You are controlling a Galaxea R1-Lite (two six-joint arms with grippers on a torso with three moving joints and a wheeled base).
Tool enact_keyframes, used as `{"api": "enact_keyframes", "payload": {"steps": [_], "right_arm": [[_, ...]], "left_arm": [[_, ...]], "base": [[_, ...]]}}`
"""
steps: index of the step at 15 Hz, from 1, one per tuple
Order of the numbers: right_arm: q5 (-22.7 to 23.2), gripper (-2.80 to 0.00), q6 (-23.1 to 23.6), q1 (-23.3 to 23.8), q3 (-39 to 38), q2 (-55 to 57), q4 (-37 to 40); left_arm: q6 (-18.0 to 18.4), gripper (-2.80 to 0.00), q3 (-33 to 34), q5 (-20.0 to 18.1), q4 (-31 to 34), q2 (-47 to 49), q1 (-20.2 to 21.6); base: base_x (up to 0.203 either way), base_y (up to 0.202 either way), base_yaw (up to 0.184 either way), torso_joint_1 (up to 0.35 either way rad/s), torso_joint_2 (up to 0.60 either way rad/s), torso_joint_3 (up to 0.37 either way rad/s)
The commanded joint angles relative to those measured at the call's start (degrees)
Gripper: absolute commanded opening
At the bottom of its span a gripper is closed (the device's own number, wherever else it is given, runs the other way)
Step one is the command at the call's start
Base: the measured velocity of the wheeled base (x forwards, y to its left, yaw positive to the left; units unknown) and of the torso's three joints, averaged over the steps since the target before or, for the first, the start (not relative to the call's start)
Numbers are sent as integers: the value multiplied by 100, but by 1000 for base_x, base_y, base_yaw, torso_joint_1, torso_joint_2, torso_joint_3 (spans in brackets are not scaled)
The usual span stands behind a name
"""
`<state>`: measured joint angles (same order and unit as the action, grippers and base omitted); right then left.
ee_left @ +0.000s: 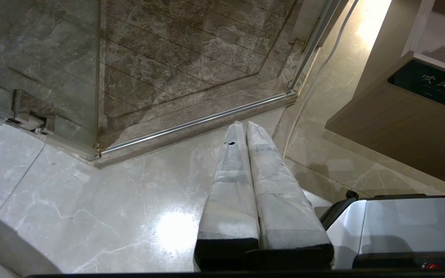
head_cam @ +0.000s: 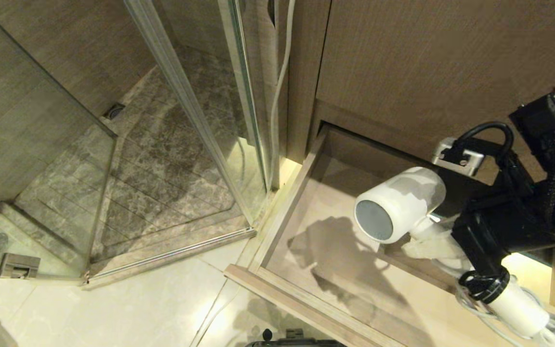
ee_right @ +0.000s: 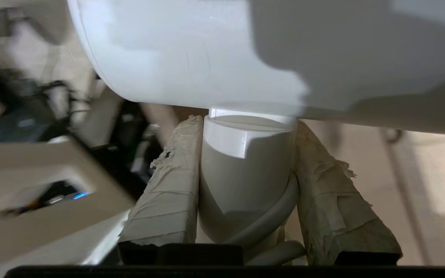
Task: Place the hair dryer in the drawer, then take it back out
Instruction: Put it into the drawer
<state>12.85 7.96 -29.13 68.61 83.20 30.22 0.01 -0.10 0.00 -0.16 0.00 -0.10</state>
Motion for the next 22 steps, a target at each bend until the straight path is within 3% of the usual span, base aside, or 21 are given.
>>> {"api": "enact_keyframes", "payload": {"steps": [1, 8, 12, 15, 22], "right_arm": [[-669, -280, 108, -48, 0, 309, 8], [-1267, -280, 150, -277, -463, 486, -529], [-1276, -280, 98, -311, -472, 752, -936], [-1271, -280, -193, -461, -420, 962, -1104], [-1266, -280, -202, -593, -413, 1578, -1815]], "left_arm": [[0, -280, 1, 0, -2, 0, 1], [-1, -280, 1, 0, -2, 4, 1], [-1, -280, 4, 0, -2, 2, 1], [8, -280, 1, 0, -2, 0, 1], [1, -280, 1, 0, -2, 7, 1]], "base": [[0, 0, 0, 0, 0, 0], [0, 0, 0, 0, 0, 0], [0, 0, 0, 0, 0, 0], [0, 0, 0, 0, 0, 0], [0, 0, 0, 0, 0, 0]]}}
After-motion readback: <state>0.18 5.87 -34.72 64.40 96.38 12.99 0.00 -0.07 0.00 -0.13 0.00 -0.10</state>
